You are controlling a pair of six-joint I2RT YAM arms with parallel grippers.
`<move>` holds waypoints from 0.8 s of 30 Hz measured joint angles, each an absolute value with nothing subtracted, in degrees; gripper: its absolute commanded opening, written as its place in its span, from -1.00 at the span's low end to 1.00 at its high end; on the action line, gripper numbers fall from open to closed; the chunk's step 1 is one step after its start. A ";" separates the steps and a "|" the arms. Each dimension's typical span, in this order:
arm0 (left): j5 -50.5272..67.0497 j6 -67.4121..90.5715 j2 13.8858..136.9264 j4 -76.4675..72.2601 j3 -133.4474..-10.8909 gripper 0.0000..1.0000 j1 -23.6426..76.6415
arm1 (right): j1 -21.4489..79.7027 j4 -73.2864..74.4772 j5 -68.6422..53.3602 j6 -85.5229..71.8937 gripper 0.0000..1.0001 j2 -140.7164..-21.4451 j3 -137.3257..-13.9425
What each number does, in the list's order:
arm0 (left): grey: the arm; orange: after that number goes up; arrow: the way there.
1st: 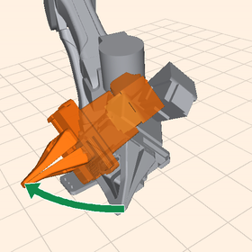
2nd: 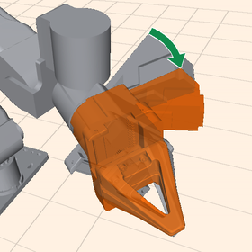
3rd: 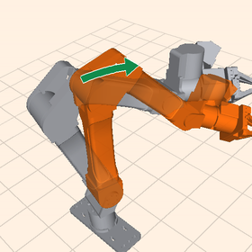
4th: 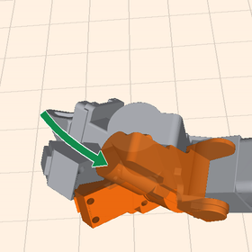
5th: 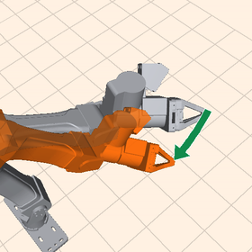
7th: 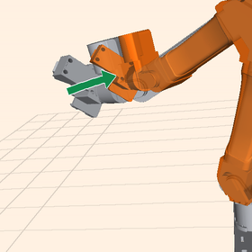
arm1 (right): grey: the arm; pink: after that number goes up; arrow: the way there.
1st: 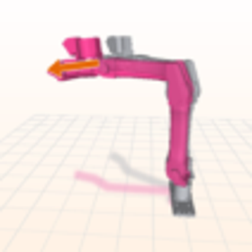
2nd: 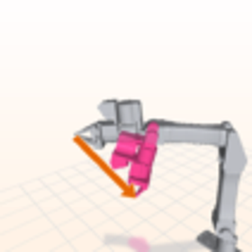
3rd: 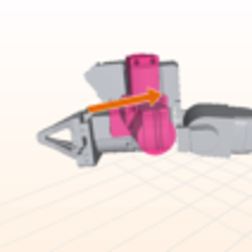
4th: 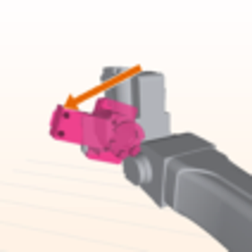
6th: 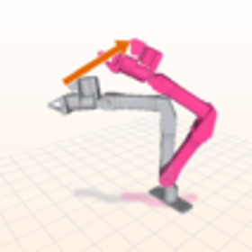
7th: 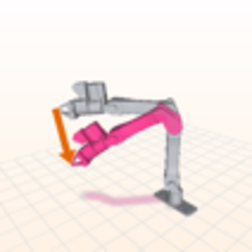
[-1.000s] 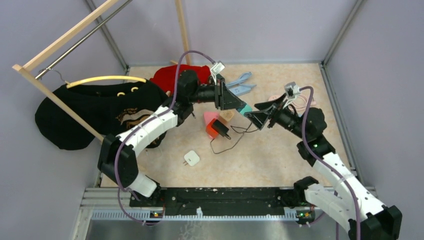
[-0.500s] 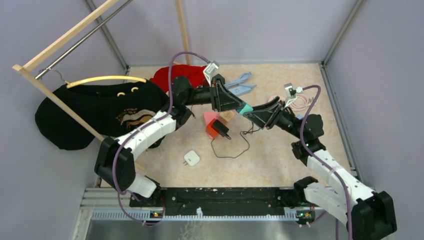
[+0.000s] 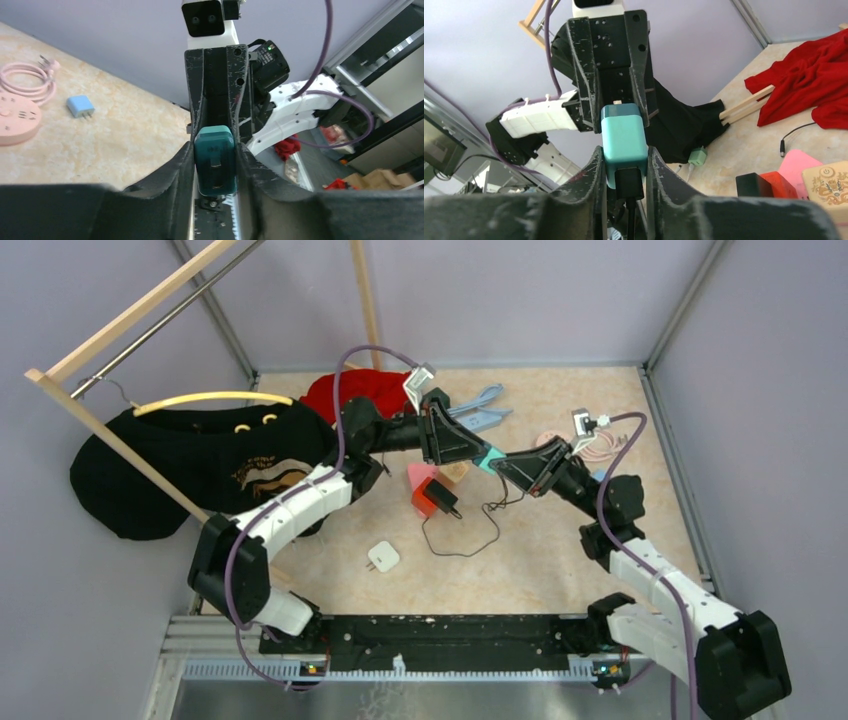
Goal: Insert the plug
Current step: Pick up the plug from the center of the board.
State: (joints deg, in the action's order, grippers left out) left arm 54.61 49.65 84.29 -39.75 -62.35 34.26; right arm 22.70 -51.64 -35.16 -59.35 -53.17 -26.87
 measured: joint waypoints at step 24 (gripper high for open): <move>35.99 13.82 74.22 -2.11 -64.90 0.97 34.26 | 21.56 46.46 6.83 -9.17 -1.00 -63.31 -76.64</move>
State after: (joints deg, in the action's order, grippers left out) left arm 35.99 13.82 74.22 -2.11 -64.90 34.26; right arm 21.56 46.46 6.83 -9.17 -63.31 -76.64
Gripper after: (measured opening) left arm 0.987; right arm 0.267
